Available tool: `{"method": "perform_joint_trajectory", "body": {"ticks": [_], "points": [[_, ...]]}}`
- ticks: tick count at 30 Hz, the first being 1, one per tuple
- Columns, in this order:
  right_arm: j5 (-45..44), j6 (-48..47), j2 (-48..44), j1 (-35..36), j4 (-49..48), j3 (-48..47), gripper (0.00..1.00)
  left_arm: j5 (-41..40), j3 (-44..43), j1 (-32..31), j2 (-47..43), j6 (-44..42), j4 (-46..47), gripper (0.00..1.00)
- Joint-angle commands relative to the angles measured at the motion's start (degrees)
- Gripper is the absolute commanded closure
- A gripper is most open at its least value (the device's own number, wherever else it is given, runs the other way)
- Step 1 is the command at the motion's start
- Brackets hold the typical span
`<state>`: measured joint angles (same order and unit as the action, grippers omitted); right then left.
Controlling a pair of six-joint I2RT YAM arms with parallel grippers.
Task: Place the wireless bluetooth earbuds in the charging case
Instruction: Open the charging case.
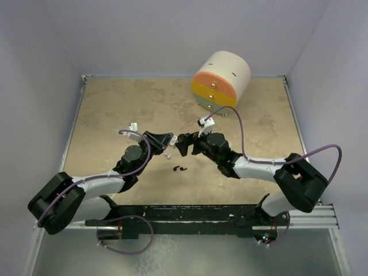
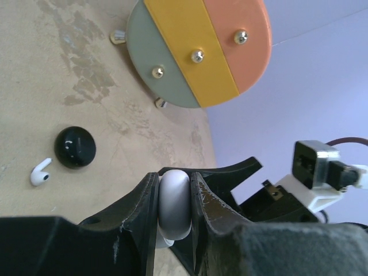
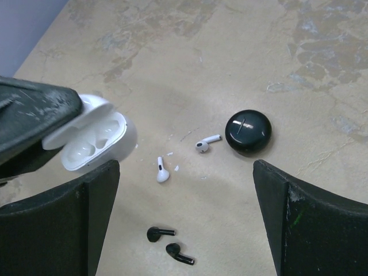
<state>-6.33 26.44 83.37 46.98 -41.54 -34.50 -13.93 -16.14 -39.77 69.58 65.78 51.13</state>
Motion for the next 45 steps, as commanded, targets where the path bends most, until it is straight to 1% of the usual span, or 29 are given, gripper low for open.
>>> {"method": "perform_joint_trajectory", "body": {"ticks": [1, 5, 8, 10, 12, 16, 21, 28, 38, 45], "points": [[1.38, 0.54, 1.48, 0.31, -3.97, -1.91, 0.00, 0.66, -3.11, -0.04, 0.99, 2.75, 5.80, 1.00], [0.45, 0.59, 1.55, 0.31, -3.90, -1.81, 0.00, -0.33, -2.48, 0.34, 1.21, 4.33, 6.42, 1.00], [-0.56, 0.63, 0.12, 0.33, -2.96, -1.30, 0.00, -1.48, 0.18, 2.91, -0.75, 6.89, 6.35, 1.00], [-1.01, 0.57, -0.76, 0.33, -2.41, -1.06, 0.00, -0.90, 2.14, 5.39, -2.43, 8.08, 6.76, 1.00], [-1.44, 0.59, -2.10, 0.30, -1.96, -0.98, 0.00, -0.52, 2.98, 6.85, -4.25, 8.02, 5.19, 1.00], [-2.00, 0.54, -4.85, 0.31, -0.15, -1.73, 0.00, -0.60, 2.73, 7.16, -6.75, 6.14, 1.38, 1.00], [-1.25, -0.18, -6.92, 0.35, 1.39, -3.83, 0.00, 0.10, 2.38, 7.08, -5.70, 5.51, 1.76, 1.00], [-0.72, -0.60, -4.19, 0.57, 2.23, -7.21, 0.00, 2.00, 2.06, 6.94, -1.81, 6.76, 5.86, 1.00], [0.62, -0.17, 2.91, 0.91, -0.12, -9.05, 0.00, 2.25, 1.05, 6.33, -1.94, 7.00, 5.78, 1.00], [1.35, -0.26, 5.36, 0.92, -1.50, -9.60, 0.00, 2.31, 0.59, 5.33, -1.15, 7.42, 6.26, 1.00]]}}
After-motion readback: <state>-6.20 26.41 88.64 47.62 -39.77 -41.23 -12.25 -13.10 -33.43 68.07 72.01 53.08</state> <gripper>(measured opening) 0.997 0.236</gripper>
